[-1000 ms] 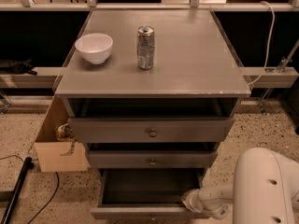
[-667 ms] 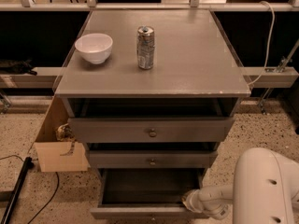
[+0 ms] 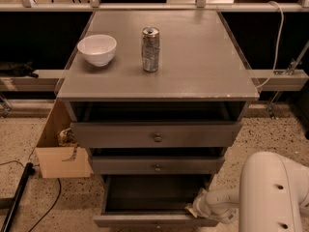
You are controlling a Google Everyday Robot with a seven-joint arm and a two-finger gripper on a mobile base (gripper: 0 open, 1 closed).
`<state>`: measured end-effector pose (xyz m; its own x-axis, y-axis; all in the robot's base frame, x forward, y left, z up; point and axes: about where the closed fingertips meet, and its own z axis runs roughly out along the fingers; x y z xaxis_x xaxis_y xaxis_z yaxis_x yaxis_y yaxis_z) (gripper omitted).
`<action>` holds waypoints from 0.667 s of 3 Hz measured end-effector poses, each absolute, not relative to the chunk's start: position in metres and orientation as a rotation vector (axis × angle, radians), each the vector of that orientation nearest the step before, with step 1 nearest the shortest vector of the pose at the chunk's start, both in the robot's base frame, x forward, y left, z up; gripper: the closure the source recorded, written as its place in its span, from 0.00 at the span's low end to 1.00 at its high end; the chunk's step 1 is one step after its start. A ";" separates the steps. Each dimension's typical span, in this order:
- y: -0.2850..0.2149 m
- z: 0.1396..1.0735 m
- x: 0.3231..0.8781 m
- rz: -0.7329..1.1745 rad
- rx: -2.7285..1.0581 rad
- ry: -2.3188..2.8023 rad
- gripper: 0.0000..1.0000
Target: Open bottom drawer
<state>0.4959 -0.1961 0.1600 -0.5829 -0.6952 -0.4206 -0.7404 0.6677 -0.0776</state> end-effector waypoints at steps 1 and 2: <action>-0.199 0.160 0.504 0.147 -1.122 2.466 0.00; -0.200 0.160 0.508 0.147 -1.122 2.466 0.00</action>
Offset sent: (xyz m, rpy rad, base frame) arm -0.0190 -0.0491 -0.0318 0.0644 0.1474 -0.1342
